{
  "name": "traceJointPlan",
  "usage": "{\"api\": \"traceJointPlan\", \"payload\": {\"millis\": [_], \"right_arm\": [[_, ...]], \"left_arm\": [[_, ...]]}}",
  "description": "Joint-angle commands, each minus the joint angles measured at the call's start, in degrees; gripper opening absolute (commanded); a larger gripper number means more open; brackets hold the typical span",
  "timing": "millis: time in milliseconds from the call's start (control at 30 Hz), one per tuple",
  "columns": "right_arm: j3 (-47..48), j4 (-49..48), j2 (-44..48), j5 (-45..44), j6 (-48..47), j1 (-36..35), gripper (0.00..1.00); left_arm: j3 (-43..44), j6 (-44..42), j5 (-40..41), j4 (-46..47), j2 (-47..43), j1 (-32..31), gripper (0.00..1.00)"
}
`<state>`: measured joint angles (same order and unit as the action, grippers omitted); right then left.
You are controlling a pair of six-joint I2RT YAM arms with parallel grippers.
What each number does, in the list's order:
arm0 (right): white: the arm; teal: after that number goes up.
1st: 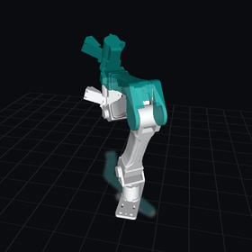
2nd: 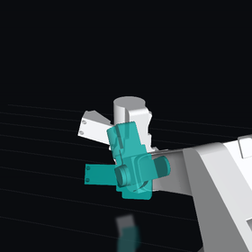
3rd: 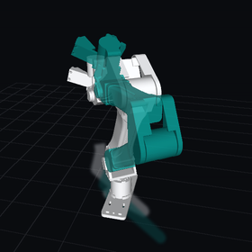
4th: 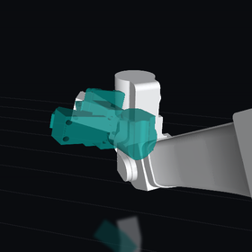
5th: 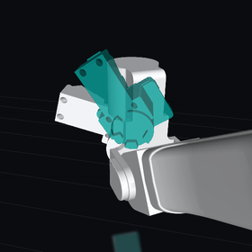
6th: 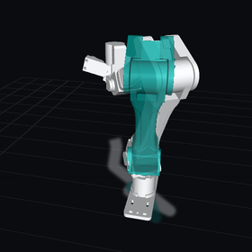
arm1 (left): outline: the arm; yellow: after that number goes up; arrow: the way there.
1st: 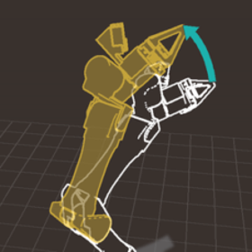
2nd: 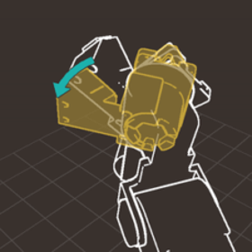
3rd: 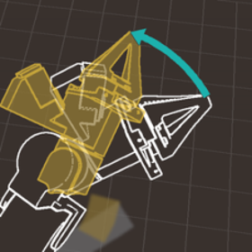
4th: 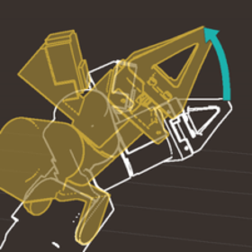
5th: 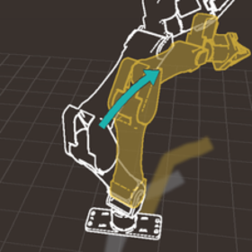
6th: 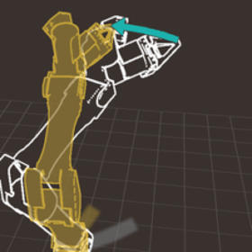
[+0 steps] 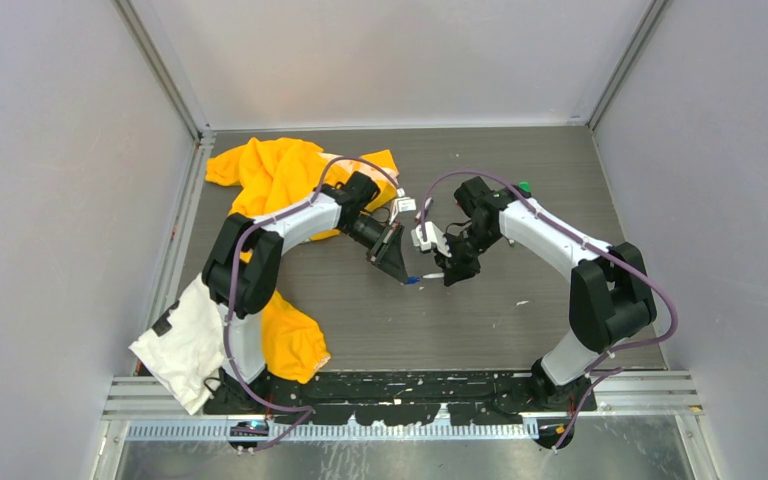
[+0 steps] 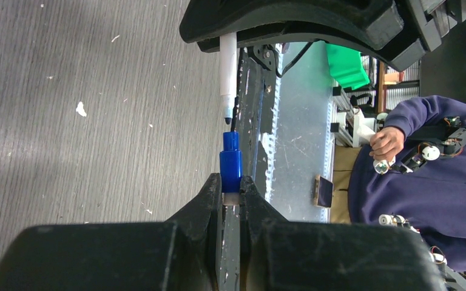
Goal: Insert the pens into the pen caps
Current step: Insert the pen cap onto the pen.
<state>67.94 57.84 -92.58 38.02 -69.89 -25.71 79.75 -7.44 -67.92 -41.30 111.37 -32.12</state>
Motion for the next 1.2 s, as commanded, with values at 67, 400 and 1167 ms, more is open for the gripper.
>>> {"api": "traceJointPlan", "payload": {"millis": [67,400,1167], "right_arm": [[-0.5,-0.6,1.4,0.3,0.5,-0.2,0.01],[-0.1,-0.5,1.3,0.8,0.5,-1.3,0.01],[1.6,-1.0,0.6,2.8,2.3,-2.7,0.01]], "left_arm": [[-0.4,0.9,-0.9,1.5,-3.1,0.4,0.01],[-0.6,2.0,-1.1,2.8,-3.1,0.4,0.01],[-0.2,1.2,-3.7,1.6,-1.9,0.3,0.01]]}}
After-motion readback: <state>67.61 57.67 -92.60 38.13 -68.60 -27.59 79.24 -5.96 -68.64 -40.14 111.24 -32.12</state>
